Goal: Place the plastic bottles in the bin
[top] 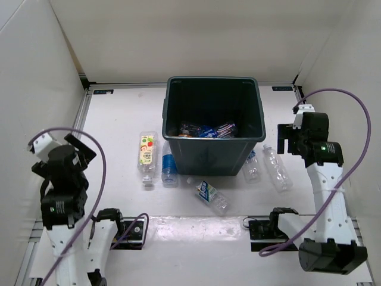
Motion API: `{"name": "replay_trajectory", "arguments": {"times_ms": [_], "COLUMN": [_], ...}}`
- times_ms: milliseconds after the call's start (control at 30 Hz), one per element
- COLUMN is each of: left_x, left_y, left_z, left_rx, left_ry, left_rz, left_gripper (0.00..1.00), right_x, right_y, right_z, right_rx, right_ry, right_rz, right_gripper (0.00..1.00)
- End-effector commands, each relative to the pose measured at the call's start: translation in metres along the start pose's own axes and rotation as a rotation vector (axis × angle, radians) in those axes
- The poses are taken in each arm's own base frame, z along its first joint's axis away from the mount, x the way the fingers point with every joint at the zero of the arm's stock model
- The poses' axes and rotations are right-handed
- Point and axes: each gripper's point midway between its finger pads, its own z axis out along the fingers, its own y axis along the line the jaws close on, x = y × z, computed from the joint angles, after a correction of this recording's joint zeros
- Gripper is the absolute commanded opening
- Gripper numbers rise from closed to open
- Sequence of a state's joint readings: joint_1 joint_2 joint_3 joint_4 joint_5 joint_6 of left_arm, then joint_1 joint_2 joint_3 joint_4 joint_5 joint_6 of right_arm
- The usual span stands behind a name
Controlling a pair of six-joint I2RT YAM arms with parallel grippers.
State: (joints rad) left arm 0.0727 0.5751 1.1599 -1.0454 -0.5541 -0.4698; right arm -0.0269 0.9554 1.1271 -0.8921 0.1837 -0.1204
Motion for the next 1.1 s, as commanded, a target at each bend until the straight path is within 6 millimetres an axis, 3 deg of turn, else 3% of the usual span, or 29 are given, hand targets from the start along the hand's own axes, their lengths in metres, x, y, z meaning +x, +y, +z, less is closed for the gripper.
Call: {"name": "replay_trajectory", "arguments": {"times_ms": [0,67,100,233,300,433,733,900,1067], "left_x": [0.012,0.017,0.029,0.048,0.058,0.092,0.105,0.104,0.111], "left_y": [-0.009,-0.019,-0.026,-0.039,-0.033,0.003,-0.006,-0.01,-0.018], "left_z": [-0.004,-0.01,-0.002,0.007,0.015,0.03,0.049,0.055,0.062], "left_rx": [0.034,0.085,0.086,0.149,0.104,-0.175,-0.176,-0.18,-0.184], "left_ry": [0.143,0.227,0.297,0.345,0.356,0.43,0.475,0.48,0.526], "left_rz": [0.097,0.16,0.186,0.197,0.186,0.106,0.149,0.157,0.161], "left_gripper": [1.0,1.0,1.0,1.0,1.0,1.0,1.0,1.0,1.0], "right_x": [0.001,0.009,0.009,0.023,0.027,0.049,0.072,0.07,0.082], "right_y": [-0.001,0.003,0.023,0.025,0.026,0.041,0.029,0.022,0.013], "right_z": [0.011,0.019,0.022,0.046,0.056,0.065,0.099,0.111,0.13], "right_rx": [-0.044,-0.112,-0.239,-0.268,-0.285,-0.38,-0.429,-0.468,-0.474], "right_ry": [0.037,0.095,0.095,0.173,0.198,0.305,0.453,0.527,0.631], "right_rz": [-0.068,-0.1,-0.087,-0.057,-0.097,-0.19,-0.105,-0.04,-0.037], "right_gripper": [0.9,0.9,0.9,0.9,0.9,0.9,0.9,0.9,0.89]}}
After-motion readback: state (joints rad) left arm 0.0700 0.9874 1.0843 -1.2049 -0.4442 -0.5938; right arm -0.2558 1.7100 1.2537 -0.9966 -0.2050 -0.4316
